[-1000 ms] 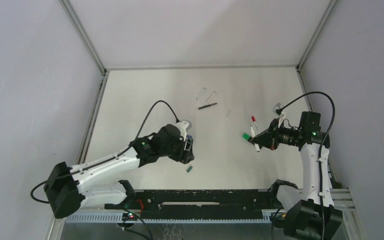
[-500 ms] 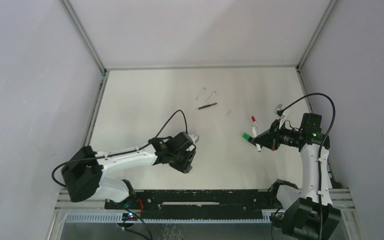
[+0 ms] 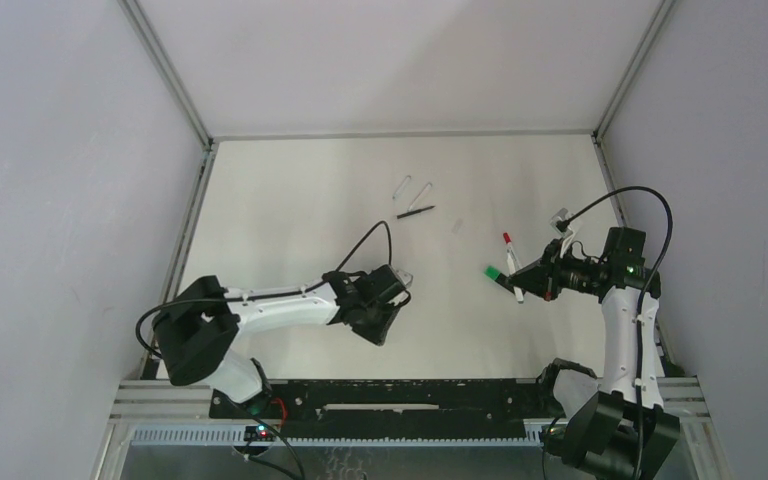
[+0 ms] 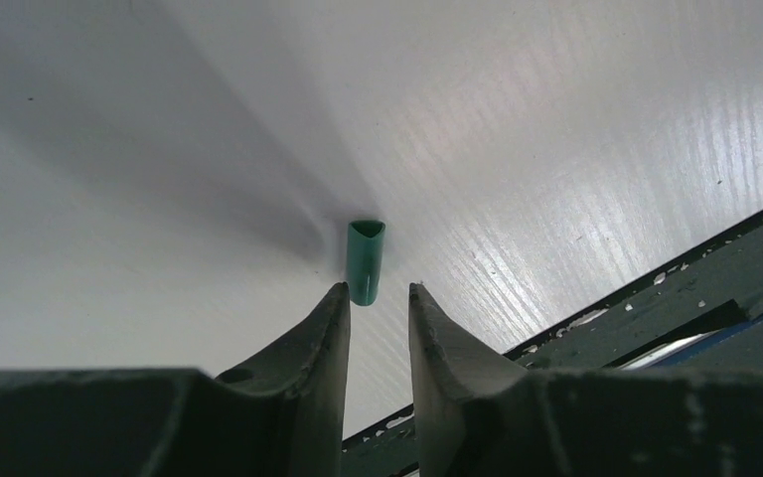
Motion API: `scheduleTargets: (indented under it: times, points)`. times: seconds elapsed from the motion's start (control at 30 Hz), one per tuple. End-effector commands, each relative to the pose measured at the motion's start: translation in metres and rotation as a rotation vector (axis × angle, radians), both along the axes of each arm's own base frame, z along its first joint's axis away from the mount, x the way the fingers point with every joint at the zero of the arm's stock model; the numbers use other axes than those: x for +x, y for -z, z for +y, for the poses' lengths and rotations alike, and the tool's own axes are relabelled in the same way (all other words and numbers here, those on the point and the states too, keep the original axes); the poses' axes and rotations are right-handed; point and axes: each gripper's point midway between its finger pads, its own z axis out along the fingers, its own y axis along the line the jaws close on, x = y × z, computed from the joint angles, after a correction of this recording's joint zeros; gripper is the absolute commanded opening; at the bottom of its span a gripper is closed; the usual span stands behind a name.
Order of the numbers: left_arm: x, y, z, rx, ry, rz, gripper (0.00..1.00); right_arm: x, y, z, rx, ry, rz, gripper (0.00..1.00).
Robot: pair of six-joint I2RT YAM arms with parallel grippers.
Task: Insert the pens into the pen caps
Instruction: Insert the pen cap onto the pen.
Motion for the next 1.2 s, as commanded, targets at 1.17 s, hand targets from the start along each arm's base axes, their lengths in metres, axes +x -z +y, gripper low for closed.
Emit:
scheduleTargets:
  times: [1.17]
  points:
    - [0.007,0.008,-0.02,0.038,0.092,-0.018,0.0,-0.003,-0.01,0.002,0.025,-0.024,-0.072,0.04]
